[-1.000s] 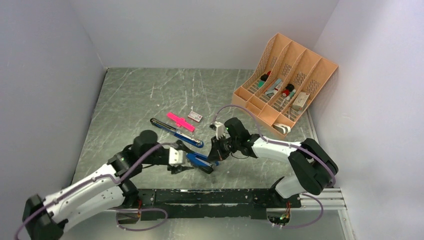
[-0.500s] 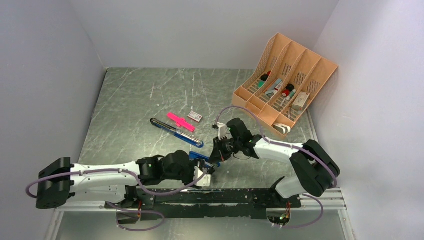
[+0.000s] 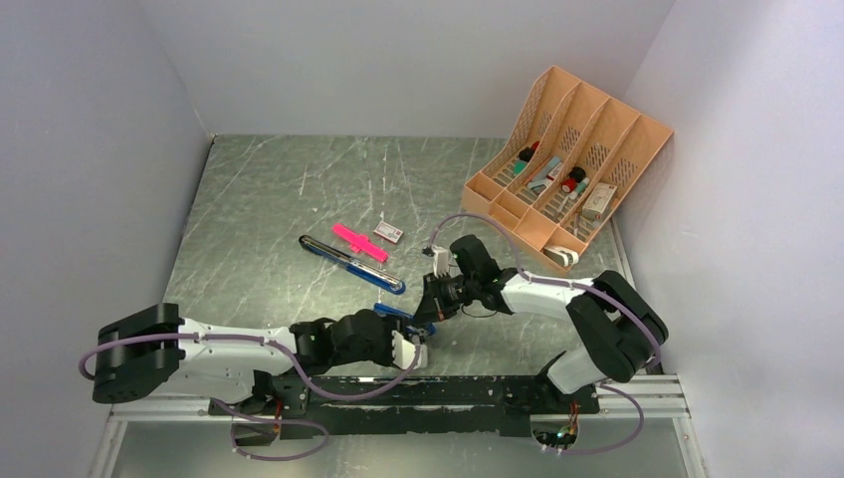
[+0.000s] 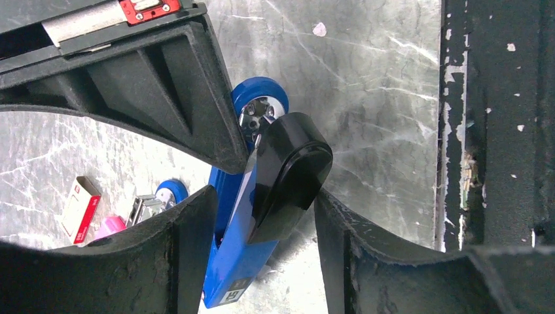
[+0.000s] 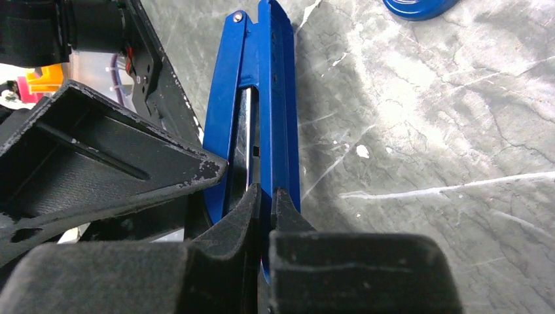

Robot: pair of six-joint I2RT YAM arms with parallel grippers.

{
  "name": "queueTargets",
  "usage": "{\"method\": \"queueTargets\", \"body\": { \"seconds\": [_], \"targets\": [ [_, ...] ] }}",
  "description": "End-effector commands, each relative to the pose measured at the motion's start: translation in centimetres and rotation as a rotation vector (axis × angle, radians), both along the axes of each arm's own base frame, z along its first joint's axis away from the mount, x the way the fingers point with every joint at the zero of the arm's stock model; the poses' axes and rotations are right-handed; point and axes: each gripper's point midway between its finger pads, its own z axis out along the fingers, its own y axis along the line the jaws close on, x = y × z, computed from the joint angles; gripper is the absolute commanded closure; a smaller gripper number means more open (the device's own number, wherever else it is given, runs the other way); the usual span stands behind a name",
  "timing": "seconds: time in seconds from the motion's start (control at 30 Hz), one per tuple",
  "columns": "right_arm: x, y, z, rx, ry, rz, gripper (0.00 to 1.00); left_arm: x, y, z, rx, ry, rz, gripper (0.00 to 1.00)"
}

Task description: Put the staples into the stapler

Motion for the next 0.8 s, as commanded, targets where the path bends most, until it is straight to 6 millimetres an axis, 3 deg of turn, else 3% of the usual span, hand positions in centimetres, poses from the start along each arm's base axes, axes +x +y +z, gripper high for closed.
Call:
{"method": "queueTargets", "body": {
  "seconds": [0.0, 0.23, 0.4, 0.5, 0.57, 0.67, 0.77],
  "targets": [
    [-0.1, 0.8, 1.4, 0.067, 0.035, 0.013, 1.00, 0.9, -0.5, 0.6, -0.027, -0.068, 0.020, 0.40],
    [-0.2, 0.9, 1.1, 0.070, 0.061, 0.002, 1.00, 0.5, -0.6, 0.0, -0.013, -0.073, -0.008, 0.49],
    [0.1, 0.8, 1.0, 0.057, 0.056, -0.009, 1.00, 0.2, -1.1, 0.2, -0.023, -0.072, -0.024, 0.68],
    [0.7, 0.6, 1.3, 0.042, 0.016, -0.038, 0.92, 0.3, -1.1, 0.3, -0.024, -0.062, -0.015, 0.84],
    [1.6, 0.2, 1.8, 0.019, -0.028, -0.077, 0.79, 0.1, -1.0, 0.4, -0.026, -0.052, -0.013, 0.93],
    [2.9, -0.4, 3.0, -0.002, -0.110, -0.137, 0.67, -0.2, -0.8, 0.5, -0.042, -0.029, -0.007, 0.93],
    [4.5, -1.2, 5.1, 0.006, -0.222, -0.232, 0.61, -0.3, -0.5, 0.8, -0.071, -0.009, 0.015, 0.93]
  ]
}}
